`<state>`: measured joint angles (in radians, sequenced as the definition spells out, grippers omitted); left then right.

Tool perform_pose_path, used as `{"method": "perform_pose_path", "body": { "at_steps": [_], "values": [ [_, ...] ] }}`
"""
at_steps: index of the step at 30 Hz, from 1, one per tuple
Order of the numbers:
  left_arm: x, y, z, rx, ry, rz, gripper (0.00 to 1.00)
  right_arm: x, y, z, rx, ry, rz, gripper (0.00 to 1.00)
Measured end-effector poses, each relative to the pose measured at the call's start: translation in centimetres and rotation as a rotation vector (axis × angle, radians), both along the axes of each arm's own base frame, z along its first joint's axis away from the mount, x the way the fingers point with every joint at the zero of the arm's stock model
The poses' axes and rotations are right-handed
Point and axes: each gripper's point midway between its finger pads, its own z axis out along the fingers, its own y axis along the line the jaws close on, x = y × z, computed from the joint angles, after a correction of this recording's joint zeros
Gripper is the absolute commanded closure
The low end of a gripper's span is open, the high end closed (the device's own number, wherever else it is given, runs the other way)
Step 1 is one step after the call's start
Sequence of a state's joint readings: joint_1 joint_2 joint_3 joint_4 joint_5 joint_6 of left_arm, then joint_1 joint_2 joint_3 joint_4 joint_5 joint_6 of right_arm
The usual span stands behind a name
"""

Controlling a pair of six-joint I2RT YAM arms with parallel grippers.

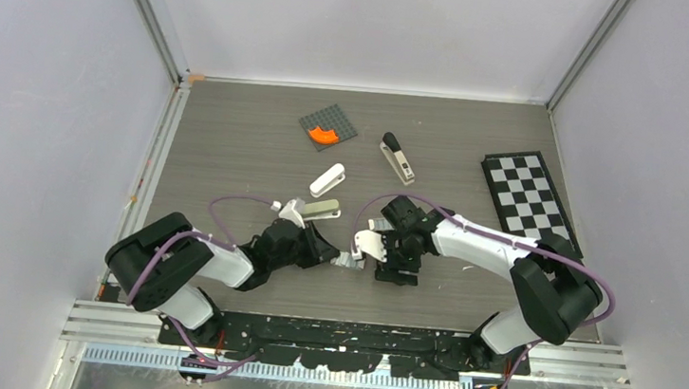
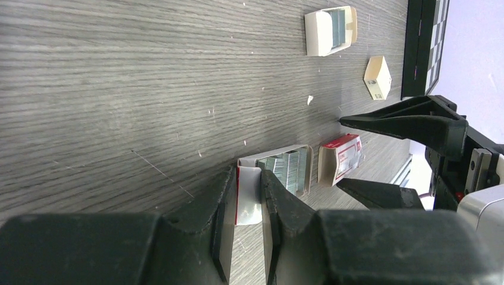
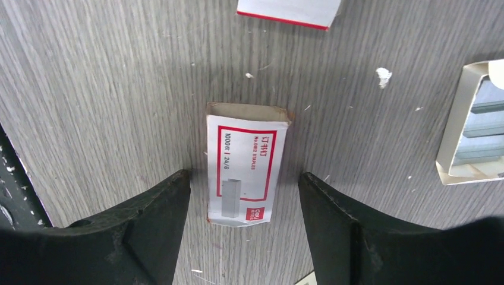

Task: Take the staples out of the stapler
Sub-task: Close the staple box at the center of the board.

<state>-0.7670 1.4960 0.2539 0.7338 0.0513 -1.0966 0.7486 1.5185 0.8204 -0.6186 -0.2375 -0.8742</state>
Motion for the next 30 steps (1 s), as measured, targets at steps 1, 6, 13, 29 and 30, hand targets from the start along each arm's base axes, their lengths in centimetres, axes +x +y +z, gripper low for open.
{"method": "perform_pose_path", "body": {
  "at_steps": [1,6,13,29,30],
  "values": [
    [-0.1,-0.1,0.0,0.001,-0.001,-0.001,0.78,-0.1,-0.1,0.0,-0.006,0.001,0.010,0.29],
    [-0.4,-0.4,0.0,0.003,-0.003,-0.009,0.78,-0.4,-0.5,-0.1,-0.016,0.001,0.041,0.39],
    [-0.5,-0.6,0.0,0.002,-0.002,0.004,0.78,-0.7,-0.7,-0.2,-0.021,0.014,0.046,0.47],
    [-1.1,-2.0,0.0,-0.029,0.002,0.017,0.78,-1.0,-0.6,-0.2,-0.045,0.007,0.038,0.52],
    [-1.1,-2.1,0.0,-0.029,0.002,0.016,0.78,-1.0,-0.6,-0.2,-0.047,0.007,0.033,0.52]
  ]
}}
